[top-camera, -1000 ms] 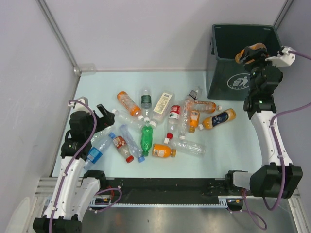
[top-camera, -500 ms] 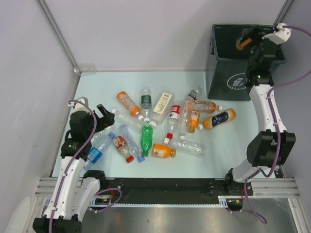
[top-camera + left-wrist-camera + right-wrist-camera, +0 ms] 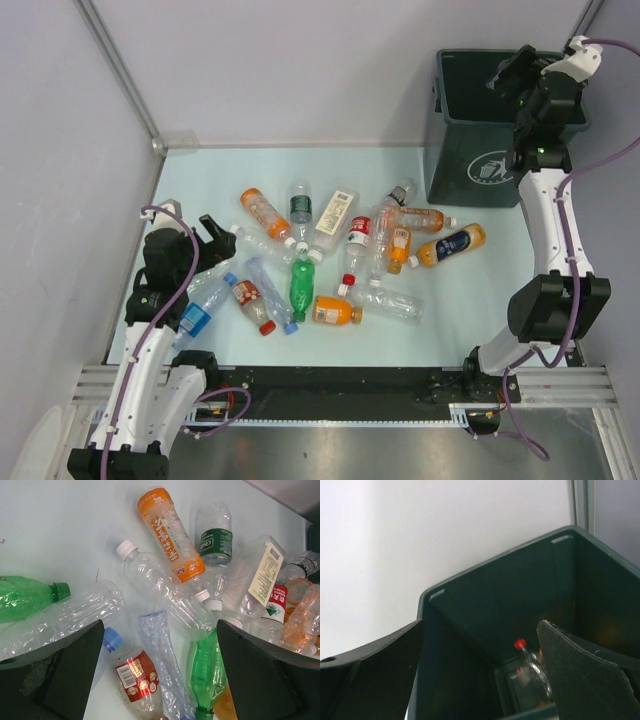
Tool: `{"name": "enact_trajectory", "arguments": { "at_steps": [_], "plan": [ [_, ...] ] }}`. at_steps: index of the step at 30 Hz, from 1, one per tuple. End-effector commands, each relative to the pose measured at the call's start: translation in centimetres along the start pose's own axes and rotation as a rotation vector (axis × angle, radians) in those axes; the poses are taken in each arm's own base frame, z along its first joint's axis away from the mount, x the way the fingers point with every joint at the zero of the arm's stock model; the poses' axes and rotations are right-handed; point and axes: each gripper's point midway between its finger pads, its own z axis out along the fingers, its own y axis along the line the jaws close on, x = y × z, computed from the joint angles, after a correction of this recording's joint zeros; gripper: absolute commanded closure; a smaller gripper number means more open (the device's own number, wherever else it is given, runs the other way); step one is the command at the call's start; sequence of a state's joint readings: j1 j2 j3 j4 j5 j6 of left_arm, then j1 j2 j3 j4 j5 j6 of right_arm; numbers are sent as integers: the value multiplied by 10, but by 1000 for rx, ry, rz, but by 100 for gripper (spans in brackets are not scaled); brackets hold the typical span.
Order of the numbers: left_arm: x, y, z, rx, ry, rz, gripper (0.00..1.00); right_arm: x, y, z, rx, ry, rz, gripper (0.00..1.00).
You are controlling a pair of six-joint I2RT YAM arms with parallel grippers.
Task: Put the plastic bottles in the bin
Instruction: Place the plastic bottle in the trash bin, then pick up the plastic bottle at the center of the board.
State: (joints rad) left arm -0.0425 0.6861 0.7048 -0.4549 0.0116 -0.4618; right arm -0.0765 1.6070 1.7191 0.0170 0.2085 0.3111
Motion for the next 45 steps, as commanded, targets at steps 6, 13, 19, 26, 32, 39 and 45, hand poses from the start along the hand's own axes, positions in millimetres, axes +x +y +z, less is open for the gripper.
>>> {"name": "enact_trajectory", "arguments": {
  "at_steps": [6,13,19,26,32,39,45],
  "plan": [
    [-12,-6,-5,28,-35,13,0,-3,22,-76,-144,163,1,0],
    [-12,-7,-5,33,-32,13,0,48,59,-153,-294,385,-85,0],
    [-11,-7,-5,35,-32,13,0,96,96,-219,-446,530,-151,0],
    [-12,-8,-6,40,-32,13,0,171,110,-264,-451,676,-252,0],
    [-11,-8,-5,38,-32,16,0,242,120,-298,-481,829,-308,3],
    [-10,-9,-4,46,-23,15,0,289,158,-388,-806,980,-445,2],
    [-9,-10,-4,47,-19,16,0,327,168,-465,-1067,1043,-622,1]
  ]
}}
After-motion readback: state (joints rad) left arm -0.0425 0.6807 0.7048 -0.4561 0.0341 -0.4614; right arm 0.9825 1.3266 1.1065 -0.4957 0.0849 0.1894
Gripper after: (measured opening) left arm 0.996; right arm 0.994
